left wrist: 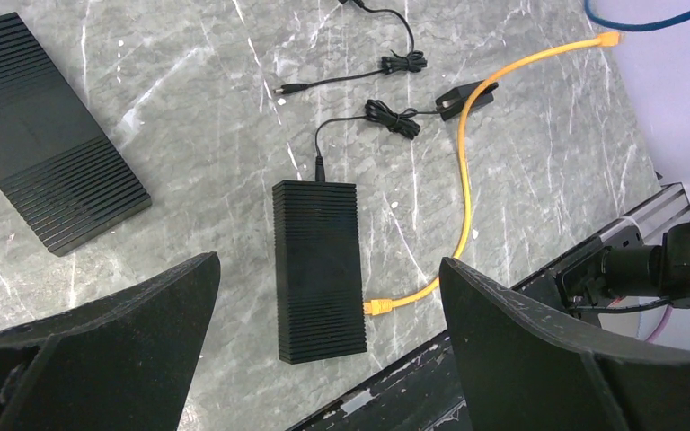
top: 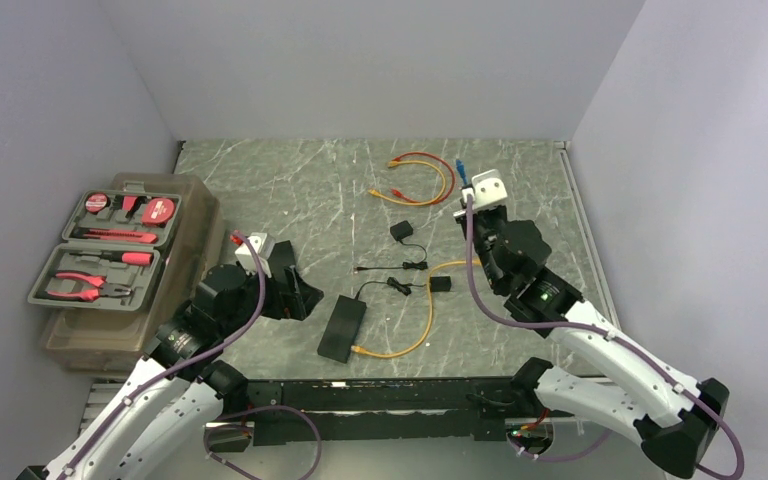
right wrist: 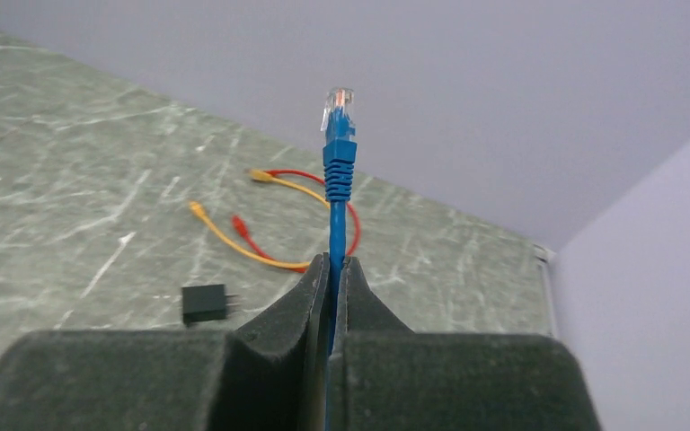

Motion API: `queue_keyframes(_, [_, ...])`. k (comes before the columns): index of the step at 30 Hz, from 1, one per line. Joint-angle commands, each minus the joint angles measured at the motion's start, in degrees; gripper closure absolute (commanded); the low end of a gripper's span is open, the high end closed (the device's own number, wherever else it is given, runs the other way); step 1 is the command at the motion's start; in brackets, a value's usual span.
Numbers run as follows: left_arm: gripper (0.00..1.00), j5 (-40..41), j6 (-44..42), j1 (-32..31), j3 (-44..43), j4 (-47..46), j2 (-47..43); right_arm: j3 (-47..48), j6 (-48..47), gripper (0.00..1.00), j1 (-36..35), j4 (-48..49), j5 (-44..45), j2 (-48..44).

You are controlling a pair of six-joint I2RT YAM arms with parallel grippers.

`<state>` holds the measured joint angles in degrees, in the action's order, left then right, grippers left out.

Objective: Insert the plug into the switch port
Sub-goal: Pick up the connector from the center of the board.

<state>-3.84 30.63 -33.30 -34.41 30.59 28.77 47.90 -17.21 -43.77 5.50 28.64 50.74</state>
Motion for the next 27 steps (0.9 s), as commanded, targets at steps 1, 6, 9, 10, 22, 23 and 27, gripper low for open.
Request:
queue_keyframes(1, [0.01, -1.26, -1.10, 0.27, -1.64, -2.71, 0.20, 2.35, -4.60, 1.00, -1.34, -2.53, 11.26, -2.44])
queue_keyframes(6, [0.01, -1.50, -1.10, 0.27, -1.46, -2.73, 0.07, 3.06, -5.77, 1.00, -2.38, -4.79, 17.77, -4.22])
queue_keyframes(9, [0.01, -1.74, -1.02, 0.30, -1.40, -2.93, 0.13, 5.41, -1.20, 1.00, -2.50, -10.86, 13.16, -6.36])
queue_keyframes(10, [0.01, -1.85, -0.94, 0.26, -1.44, -2.98, 0.17, 6.39, 0.40, 1.00, -2.52, -13.52, 10.66, -6.92])
queue_keyframes(22, [0.01, -9.49, -3.35, 0.26, -5.52, -4.42, -0.34, 11.08, 9.33, 1.00, -2.53, -32.39, -24.37, -9.97])
queue_keyframes(23, [0.01, -10.82, -3.81, 0.25, -6.18, -4.47, -0.24, 11.27, 9.20, 1.00, -2.59, -33.12, -27.27, -9.92])
queue_keyframes(27, [0.01, -14.39, -5.04, 0.25, -8.74, -4.19, -0.77, 11.81, 9.25, 1.00, -2.57, -34.41, -39.12, -9.49])
